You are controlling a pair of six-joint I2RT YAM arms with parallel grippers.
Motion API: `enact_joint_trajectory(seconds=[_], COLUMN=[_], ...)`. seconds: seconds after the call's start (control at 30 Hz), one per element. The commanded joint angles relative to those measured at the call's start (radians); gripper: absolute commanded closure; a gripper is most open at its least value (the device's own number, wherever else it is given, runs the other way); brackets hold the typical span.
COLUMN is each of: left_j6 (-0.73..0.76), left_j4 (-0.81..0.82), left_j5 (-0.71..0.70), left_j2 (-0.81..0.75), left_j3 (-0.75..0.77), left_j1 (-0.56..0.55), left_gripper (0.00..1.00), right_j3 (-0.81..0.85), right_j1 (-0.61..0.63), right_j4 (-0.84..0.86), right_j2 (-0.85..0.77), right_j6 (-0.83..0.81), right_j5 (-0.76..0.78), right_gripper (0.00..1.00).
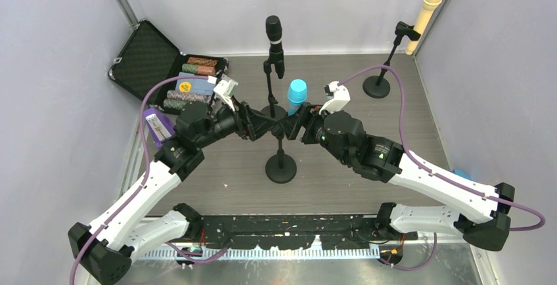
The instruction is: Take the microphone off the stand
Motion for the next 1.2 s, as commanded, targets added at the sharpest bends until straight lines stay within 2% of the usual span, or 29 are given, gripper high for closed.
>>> enact_joint_trajectory(seconds=[0.0,0.13,0.47,0.6,0.8,1.0,1.17], left_j6=[0.088,0.094,0.111,0.121,0.124,0.124,0.113], left_j4=[-0.220,-0.222,-0.247,-0.265,-0.268,-0.275,-0.277], left_j5=[0.011,-0.016,-0.031,-0.034,-0.038,-0.026,-0.018], left_j2=[0.021,0.013,0.038,0.037,0.027,0.034,0.029], left_j3=[-0.038,-0.037,-0.005,0.003,-0.001,-0.009,-0.034], left_j1=[0.002,0.002,0.002,0.002,0.002,0.002,-0.002], left_gripper=[0.39,0.39,0.39,0.39,0.39,0.39,0.40], right_j3=[0.029,0.102,0.184,0.204,0.178,0.124,0.094], right_j1=[0.004,0.004,0.004,0.003,0.004,0.005,0.012], right_j4=[-0.315,-0.352,-0.305,-0.348,-0.401,-0.379,-0.399], right_j2=[0.065,0.087,0.052,0.067,0.100,0.095,0.110], right_j6=[-0.133,-0.156,-0.184,-0.214,-0.189,-0.176,-0.145], right_j5=[0.050,0.090,0.130,0.162,0.155,0.071,0.064], right_gripper=[0.24,0.20,0.20,0.20,0.21,0.22,0.22])
